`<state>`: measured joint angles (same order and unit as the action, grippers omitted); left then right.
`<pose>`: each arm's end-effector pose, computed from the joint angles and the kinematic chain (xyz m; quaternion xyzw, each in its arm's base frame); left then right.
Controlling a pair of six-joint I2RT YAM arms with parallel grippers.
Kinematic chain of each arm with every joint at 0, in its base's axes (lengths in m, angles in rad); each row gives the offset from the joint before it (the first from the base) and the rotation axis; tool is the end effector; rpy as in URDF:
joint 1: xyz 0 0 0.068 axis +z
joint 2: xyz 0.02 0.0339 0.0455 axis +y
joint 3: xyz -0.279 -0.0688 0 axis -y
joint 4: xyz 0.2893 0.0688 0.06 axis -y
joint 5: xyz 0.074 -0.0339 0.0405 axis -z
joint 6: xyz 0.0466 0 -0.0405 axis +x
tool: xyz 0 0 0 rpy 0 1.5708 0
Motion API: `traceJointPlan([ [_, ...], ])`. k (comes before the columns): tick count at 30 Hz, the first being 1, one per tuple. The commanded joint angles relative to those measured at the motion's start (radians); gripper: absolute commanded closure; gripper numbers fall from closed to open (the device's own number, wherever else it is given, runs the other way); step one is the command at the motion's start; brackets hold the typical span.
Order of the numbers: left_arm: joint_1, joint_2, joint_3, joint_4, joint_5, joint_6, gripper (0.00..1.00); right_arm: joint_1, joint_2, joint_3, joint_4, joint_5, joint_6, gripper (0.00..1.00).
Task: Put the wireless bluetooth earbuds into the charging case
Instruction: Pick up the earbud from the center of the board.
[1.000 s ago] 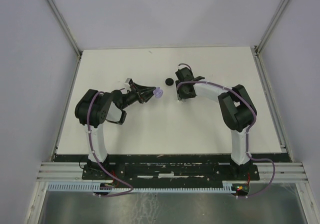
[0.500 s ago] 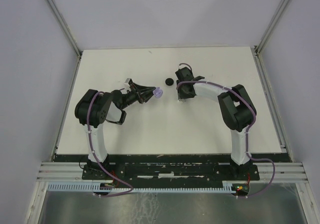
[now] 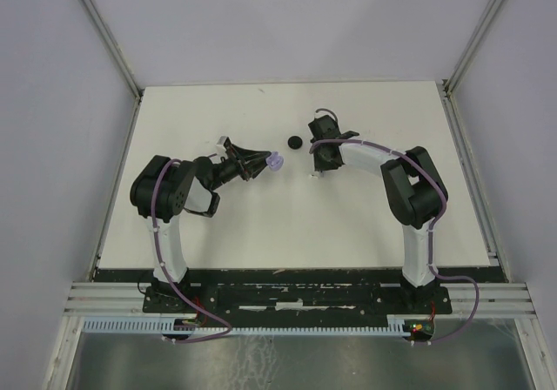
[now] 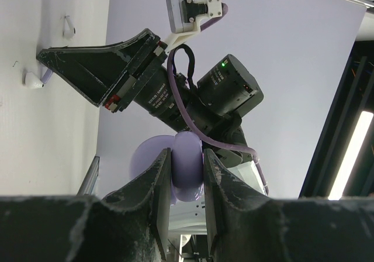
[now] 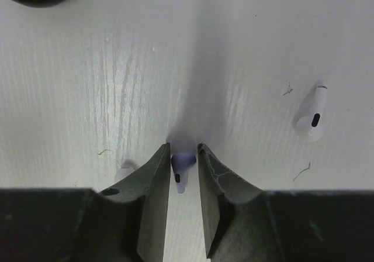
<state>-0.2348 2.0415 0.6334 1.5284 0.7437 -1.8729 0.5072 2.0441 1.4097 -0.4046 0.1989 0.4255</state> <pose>0.3429 -0.1145 0.0994 -0.2658 0.6207 -0.7252 0.1351 0.4209 0.2234 0.1355 -0.0131 0.9604 0.0320 0.2766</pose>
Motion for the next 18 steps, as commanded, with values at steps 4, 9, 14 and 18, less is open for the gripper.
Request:
traceJointPlan([
  [4,0.006,-0.012,-0.003,0.202,0.019,0.037,0.97,-0.008,0.028,-0.006,-0.039,-0.027,0.01,0.71],
  [9,0.006,-0.011,-0.003,0.201,0.02,0.037,0.97,-0.008,0.025,-0.003,-0.044,-0.032,0.01,0.73],
  [14,0.007,-0.011,-0.004,0.202,0.02,0.038,0.97,-0.008,0.025,-0.005,-0.049,-0.028,0.012,0.64],
  [18,0.008,-0.013,-0.005,0.201,0.02,0.037,0.97,-0.009,0.027,-0.007,-0.054,-0.026,0.012,0.62],
])
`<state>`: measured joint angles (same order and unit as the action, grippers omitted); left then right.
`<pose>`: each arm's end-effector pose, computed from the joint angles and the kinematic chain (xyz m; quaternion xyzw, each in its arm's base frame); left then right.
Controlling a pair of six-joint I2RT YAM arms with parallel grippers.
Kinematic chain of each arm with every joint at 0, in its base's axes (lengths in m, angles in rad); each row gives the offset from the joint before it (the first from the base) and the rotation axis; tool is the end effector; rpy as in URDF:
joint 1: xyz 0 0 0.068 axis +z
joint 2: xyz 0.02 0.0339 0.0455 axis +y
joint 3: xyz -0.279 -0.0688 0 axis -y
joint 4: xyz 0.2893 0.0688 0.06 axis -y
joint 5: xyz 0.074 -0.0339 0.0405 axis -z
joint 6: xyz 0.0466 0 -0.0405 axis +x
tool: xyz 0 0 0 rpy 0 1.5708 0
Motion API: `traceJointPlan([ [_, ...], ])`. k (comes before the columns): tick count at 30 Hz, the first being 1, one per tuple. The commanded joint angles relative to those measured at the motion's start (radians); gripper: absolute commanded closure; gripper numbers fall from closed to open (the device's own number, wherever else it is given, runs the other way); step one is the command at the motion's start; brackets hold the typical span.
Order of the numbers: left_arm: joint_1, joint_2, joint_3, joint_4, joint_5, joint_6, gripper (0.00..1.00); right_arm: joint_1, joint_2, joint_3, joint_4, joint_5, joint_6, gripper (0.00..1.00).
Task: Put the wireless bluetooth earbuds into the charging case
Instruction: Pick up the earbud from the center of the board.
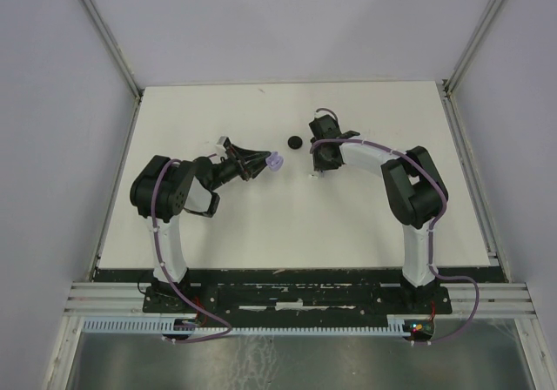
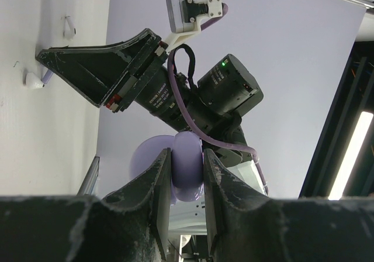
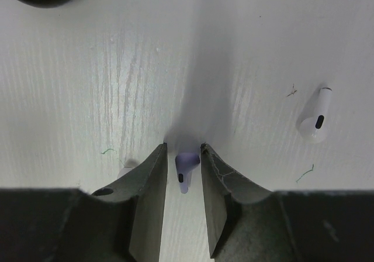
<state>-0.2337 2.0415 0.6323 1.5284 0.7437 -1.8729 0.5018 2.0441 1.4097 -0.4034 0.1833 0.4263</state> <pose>0.3427 -0.1140 0.0992 -0.2665 0.6207 -0.7249 0.1352 0.4220 0.2218 0.1355 -0.0122 0.9609 0.0384 0.2740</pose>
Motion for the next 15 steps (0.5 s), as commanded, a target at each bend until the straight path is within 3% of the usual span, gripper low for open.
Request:
traceJointPlan([
  [1,0.006,-0.012,-0.003,0.201,0.02,0.037,0.97,-0.003,0.025,-0.007,-0.055,-0.01,0.011,0.62],
  [12,0.008,-0.012,-0.003,0.202,0.02,0.037,0.97,-0.003,0.022,-0.015,-0.063,-0.001,0.011,0.72],
  [15,0.008,-0.011,-0.003,0.201,0.02,0.037,0.97,-0.004,0.019,-0.014,-0.06,0.002,0.007,0.83],
])
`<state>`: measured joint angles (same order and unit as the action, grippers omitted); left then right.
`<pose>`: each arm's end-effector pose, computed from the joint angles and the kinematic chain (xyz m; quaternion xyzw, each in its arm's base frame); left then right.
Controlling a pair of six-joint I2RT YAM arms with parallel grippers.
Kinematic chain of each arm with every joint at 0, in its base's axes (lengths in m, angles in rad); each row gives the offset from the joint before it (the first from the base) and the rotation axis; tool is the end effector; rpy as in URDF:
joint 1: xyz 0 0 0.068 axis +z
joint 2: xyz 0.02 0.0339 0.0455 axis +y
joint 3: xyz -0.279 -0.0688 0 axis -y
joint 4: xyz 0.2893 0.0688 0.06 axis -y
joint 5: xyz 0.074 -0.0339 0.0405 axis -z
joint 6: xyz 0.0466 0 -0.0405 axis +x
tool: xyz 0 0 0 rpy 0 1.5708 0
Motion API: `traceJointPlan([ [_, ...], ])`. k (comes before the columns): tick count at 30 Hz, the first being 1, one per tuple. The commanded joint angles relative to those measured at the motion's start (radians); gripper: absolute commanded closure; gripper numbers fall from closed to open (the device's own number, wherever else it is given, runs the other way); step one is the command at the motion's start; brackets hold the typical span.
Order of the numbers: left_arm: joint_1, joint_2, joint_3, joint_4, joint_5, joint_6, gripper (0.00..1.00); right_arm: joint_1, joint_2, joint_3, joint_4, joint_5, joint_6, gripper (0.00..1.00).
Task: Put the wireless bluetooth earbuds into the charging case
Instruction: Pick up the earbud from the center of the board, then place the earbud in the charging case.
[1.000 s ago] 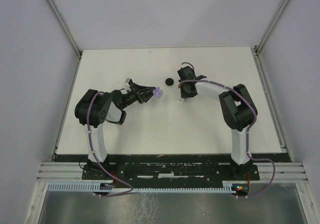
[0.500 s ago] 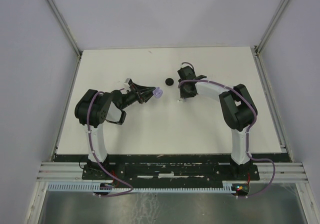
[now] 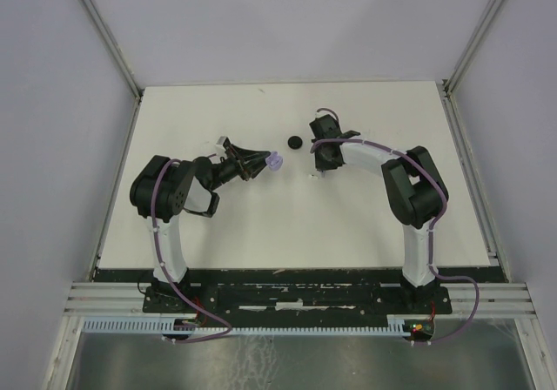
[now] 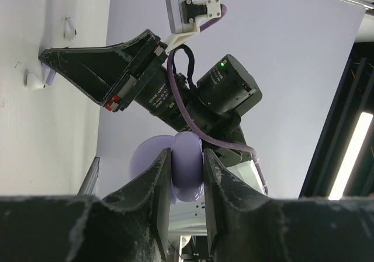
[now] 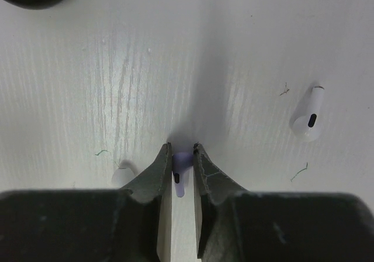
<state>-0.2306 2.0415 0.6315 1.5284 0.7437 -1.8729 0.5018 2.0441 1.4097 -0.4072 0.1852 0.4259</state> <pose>0.3429 -0.1129 0.0990 -0.2677 0.6204 -0.7245 0.1361 0.4216 0.2215 0.1353 -0.0123 0.9613 0.0367 0.2728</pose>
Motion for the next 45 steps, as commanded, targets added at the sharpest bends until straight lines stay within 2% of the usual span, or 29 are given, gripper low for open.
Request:
traceJointPlan([
  [1,0.004,-0.01,-0.003,0.202,0.02,0.038,0.97,-0.003,0.014,-0.016,-0.047,-0.001,0.003,0.84],
  [9,0.001,-0.005,-0.009,0.2,0.018,0.043,0.97,-0.003,-0.162,-0.136,0.193,-0.018,-0.055,0.87],
  [17,-0.038,0.007,0.007,0.199,0.0,0.033,0.97,-0.003,-0.324,-0.264,0.437,-0.064,-0.096,0.96],
  [24,-0.076,0.038,0.031,0.2,-0.032,-0.002,0.97,-0.002,-0.451,-0.435,0.811,-0.21,-0.108,0.99],
  [32,-0.1,0.057,0.043,0.2,-0.072,-0.046,0.97,0.004,-0.494,-0.606,1.232,-0.319,-0.106,0.99],
  [40,-0.113,0.081,0.077,0.2,-0.093,-0.071,0.97,0.058,-0.519,-0.687,1.41,-0.361,-0.179,0.99],
  [45,-0.12,0.079,0.089,0.201,-0.098,-0.074,0.97,0.118,-0.505,-0.692,1.423,-0.347,-0.273,0.99],
])
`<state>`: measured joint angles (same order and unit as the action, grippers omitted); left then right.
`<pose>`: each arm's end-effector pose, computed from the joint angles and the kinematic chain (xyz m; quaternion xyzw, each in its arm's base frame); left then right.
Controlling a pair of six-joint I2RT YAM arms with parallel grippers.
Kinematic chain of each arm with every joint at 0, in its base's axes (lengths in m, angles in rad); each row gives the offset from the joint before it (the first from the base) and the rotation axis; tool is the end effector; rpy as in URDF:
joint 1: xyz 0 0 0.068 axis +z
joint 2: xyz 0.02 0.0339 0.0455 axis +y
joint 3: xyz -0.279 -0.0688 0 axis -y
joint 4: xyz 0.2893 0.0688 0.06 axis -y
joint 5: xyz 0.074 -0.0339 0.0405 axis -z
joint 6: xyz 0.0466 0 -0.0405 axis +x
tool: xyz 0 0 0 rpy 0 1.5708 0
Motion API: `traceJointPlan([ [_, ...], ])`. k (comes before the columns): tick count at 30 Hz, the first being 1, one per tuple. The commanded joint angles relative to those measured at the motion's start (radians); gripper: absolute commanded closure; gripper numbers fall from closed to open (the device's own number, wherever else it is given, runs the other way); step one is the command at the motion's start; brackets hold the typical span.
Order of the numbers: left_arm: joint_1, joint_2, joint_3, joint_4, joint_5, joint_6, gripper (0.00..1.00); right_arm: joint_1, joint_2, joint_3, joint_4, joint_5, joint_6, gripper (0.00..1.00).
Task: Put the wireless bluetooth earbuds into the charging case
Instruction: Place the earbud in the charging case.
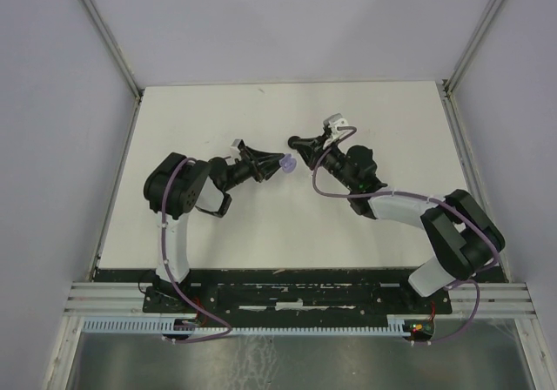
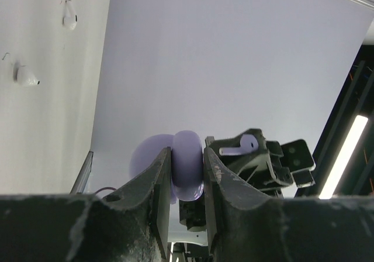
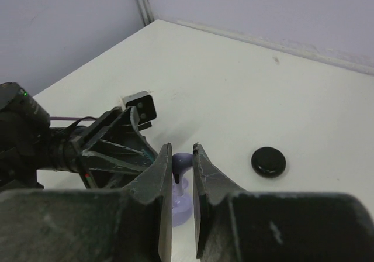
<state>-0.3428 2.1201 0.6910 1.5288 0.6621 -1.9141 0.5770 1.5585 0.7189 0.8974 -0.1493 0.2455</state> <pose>0.3446 -0.1534 0.0846 -0.2784 0.6190 -0.7271 0.1031 0.3099 0.2100 0.2241 -0.1664 0.6661 0.3368 0.6443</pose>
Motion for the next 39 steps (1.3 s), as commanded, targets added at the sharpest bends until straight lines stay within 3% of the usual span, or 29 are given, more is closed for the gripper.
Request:
traceJointPlan([
  [1,-0.008,-0.001,0.031,0.2,-0.016,-0.033,0.97,0.053,-0.013,-0.001,0.121,-0.011,-0.108,0.99],
  [14,-0.018,-0.058,0.013,0.201,0.017,-0.017,0.97,0.087,0.048,-0.048,0.231,-0.007,-0.214,0.99],
  [39,-0.019,-0.102,0.005,0.2,0.028,-0.012,0.97,0.086,0.075,-0.075,0.25,-0.028,-0.198,0.99],
])
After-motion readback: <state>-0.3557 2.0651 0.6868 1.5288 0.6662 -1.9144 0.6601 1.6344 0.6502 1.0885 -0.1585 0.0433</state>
